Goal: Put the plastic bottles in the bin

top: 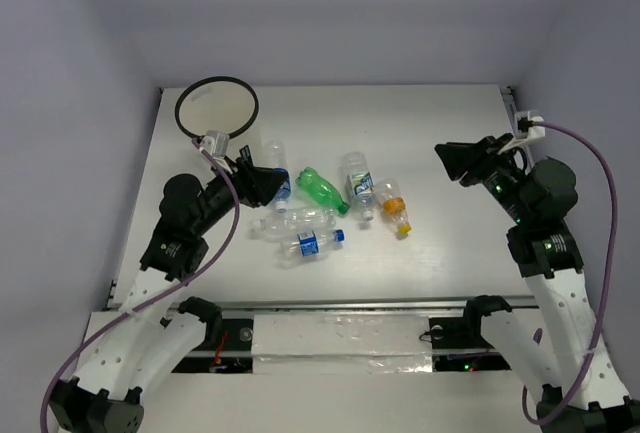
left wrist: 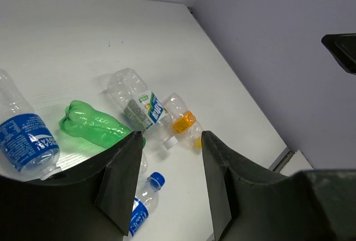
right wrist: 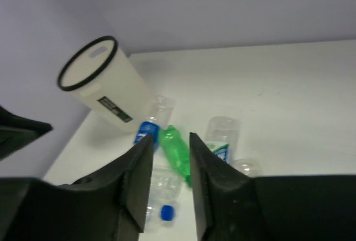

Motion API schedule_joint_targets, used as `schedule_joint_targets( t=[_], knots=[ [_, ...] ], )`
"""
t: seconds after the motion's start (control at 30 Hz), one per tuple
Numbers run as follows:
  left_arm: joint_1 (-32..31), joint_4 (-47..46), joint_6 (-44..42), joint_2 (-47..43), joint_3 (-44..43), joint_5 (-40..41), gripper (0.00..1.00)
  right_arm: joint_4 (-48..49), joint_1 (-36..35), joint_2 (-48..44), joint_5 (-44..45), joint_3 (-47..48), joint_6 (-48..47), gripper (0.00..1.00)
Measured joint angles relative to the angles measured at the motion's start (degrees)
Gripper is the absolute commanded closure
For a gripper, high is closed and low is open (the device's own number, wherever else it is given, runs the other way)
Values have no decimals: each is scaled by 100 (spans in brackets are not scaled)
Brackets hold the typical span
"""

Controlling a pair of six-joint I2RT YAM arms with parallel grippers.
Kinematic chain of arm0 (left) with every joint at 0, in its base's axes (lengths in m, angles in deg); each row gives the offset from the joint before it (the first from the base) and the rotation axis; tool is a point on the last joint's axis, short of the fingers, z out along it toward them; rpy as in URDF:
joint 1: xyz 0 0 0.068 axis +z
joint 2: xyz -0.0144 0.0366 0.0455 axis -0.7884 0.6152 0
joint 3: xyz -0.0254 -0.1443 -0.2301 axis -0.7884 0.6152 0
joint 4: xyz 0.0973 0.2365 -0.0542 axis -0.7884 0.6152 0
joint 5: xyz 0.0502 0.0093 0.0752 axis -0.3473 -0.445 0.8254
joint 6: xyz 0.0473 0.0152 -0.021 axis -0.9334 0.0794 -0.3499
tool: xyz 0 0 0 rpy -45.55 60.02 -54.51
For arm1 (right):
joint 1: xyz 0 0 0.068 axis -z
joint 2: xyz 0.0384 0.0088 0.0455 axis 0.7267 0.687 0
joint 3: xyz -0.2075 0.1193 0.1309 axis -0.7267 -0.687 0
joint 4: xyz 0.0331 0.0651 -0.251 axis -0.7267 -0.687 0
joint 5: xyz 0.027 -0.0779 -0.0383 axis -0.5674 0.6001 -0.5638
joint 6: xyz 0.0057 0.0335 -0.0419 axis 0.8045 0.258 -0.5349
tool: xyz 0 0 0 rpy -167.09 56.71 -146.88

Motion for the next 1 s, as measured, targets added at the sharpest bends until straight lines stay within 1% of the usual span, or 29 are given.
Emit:
schedule_joint_targets(
  t=[0.03,0.07,0.1,0.17,0.23,0.27,0.3,0.33,0.37,0.43,0.6,0.67,0.7,0.73,0.8,0.83,0.93,1.0],
  knots=[
    [0,-7,0,4,0,-9,57,4,-118,33,4,0,-31,73],
    [0,-7,-4,4,0,-22,58,4,-256,81,24,0,-28,79],
    [0,-4,-9,2,0,-24,60,4,-461,160,122,7,-37,87],
    [0,59,-83,-9,-31,-22,63,0,-920,389,378,81,-81,93],
    [0,175,-164,-50,-94,9,72,-57,-1425,780,693,247,-144,100],
    [0,247,-227,-85,-129,37,77,-72,-1631,1023,815,372,-192,100],
    [0,339,-289,-131,-181,87,89,-87,-1779,1228,920,490,-216,100],
    [0,420,-339,-175,-221,151,96,-116,-1945,1543,1038,627,-256,100],
    [0,503,-417,-227,-254,227,100,-138,-2050,1829,1137,730,-289,100],
    [-2,647,-542,-339,-269,431,100,-175,-2166,2291,1316,850,-356,100],
    [-2,1062,-761,-483,-269,935,100,-483,-2192,3362,1845,1207,-520,100],
    [-2,1115,-820,-531,-225,1115,95,-577,-2203,3724,2028,1346,-588,100],
    [0,1123,-824,-538,-203,1152,91,-638,-2208,3921,2111,1427,-619,95],
    [-2,1167,-857,-557,-149,1239,89,-675,-2208,4092,2175,1515,-647,79],
    [-2,1266,-894,-566,-131,1335,83,-754,-2212,4485,2277,1709,-693,53],
    [-2,1274,-914,-566,-131,1379,82,-804,-2214,4712,2321,1823,-730,31],
    [-37,1305,-970,-568,-131,1488,77,-863,-2216,5237,2352,2103,-820,15],
    [-48,1316,-997,-570,-131,1515,74,-907,-2216,5622,2341,2343,-848,13]
  ],
)
